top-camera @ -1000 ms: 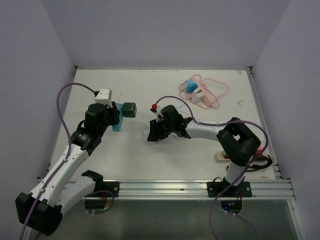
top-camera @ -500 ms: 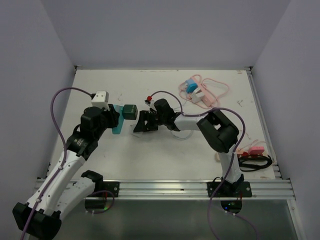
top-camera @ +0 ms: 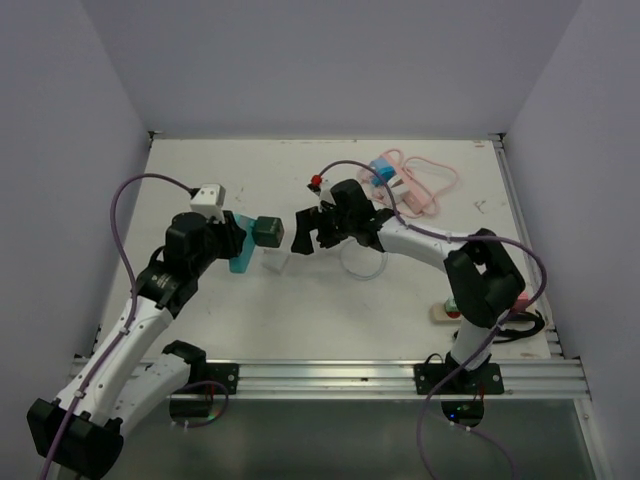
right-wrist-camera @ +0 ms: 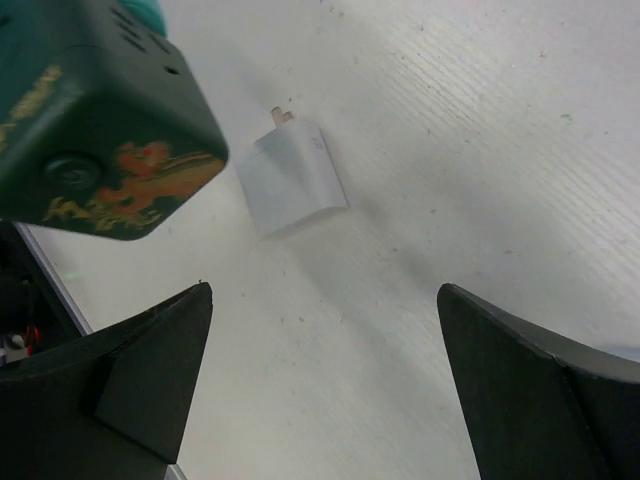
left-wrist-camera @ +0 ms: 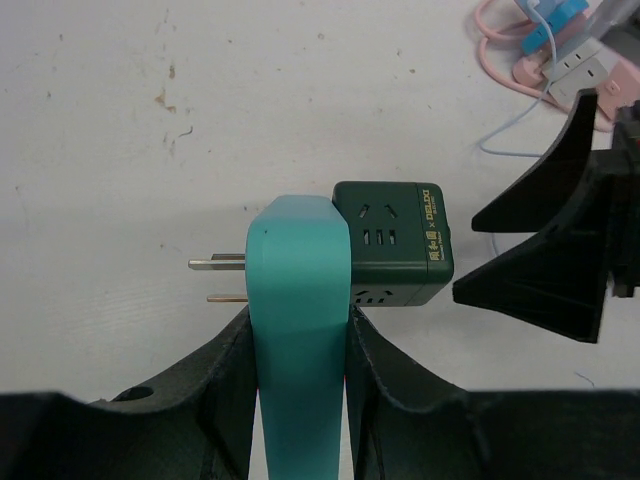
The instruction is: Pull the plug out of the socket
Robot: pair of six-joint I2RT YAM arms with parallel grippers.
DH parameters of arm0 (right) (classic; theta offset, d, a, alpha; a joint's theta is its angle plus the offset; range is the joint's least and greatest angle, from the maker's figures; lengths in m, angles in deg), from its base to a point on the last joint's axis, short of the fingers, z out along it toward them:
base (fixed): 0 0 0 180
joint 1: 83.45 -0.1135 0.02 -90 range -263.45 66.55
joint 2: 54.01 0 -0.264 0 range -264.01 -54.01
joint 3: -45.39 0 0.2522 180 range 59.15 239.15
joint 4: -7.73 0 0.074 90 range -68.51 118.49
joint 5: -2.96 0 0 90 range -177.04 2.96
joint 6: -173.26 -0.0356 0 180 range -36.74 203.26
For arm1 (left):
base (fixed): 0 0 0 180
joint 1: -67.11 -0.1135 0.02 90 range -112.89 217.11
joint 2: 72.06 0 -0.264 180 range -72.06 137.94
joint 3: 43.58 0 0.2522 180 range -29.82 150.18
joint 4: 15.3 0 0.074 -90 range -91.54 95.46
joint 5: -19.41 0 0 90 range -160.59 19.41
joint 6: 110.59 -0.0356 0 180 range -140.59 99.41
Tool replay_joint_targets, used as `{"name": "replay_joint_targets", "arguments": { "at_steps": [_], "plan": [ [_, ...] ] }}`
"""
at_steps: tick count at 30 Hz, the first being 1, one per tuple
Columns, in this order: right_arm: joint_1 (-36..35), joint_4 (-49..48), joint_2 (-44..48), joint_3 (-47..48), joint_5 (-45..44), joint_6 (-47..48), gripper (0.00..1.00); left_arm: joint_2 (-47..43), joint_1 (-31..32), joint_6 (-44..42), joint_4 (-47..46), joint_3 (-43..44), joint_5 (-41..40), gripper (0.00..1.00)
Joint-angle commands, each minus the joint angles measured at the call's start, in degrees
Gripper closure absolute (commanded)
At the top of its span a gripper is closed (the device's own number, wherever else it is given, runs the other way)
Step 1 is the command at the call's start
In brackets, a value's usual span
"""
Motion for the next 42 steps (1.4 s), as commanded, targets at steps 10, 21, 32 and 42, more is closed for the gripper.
{"name": "replay_joint_targets", "arguments": {
  "at_steps": [10, 21, 32, 42],
  "plan": [
    [-5.4, 15.4, 10.3, 7.5, -6.7, 17.5, 0.01, 2.0, -0.3, -2.9, -7.0, 1.8, 10.5, 1.00],
    [-8.3, 20.6, 1.8, 19.3, -8.0, 19.3, 0.01, 2.3, -0.3, -3.8, -8.3, 2.1, 13.3, 1.00],
    [-10.0, 21.8, -2.1, 21.4, -8.0, 20.0, 0.14, 1.4, -0.3, -4.9, -9.8, 1.2, 14.1, 1.00],
    [-10.0, 21.9, 0.4, 19.3, -10.6, 20.5, 0.85, 2.8, -0.3, -6.7, -8.5, 1.0, 9.1, 1.00]
  ]
}}
